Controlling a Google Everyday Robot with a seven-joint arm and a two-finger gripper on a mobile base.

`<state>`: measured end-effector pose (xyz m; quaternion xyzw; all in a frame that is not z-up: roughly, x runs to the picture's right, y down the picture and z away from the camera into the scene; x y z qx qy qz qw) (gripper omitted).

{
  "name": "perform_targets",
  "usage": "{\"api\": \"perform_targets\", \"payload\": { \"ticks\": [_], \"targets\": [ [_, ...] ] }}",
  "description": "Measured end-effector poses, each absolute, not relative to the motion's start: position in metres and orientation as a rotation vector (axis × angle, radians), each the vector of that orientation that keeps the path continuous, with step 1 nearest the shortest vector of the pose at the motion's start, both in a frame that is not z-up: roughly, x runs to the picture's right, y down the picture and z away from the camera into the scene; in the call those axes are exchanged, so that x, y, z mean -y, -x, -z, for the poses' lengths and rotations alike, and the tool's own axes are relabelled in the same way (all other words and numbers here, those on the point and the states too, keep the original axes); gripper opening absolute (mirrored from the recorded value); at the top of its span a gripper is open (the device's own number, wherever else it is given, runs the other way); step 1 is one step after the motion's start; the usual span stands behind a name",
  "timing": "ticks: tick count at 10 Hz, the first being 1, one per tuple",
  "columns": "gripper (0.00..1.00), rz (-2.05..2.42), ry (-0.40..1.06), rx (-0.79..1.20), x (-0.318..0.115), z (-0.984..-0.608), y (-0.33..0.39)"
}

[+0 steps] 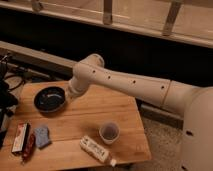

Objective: Knock the bottle over

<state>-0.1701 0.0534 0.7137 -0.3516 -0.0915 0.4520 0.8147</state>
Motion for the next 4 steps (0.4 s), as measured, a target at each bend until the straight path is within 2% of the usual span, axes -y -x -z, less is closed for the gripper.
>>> {"api": "perform_targets", "payload": {
  "ticks": [4],
  "targets": [
    [0.13,-0.962,0.750,0.185,-0.064,-0.705,0.148]
  ]
}}
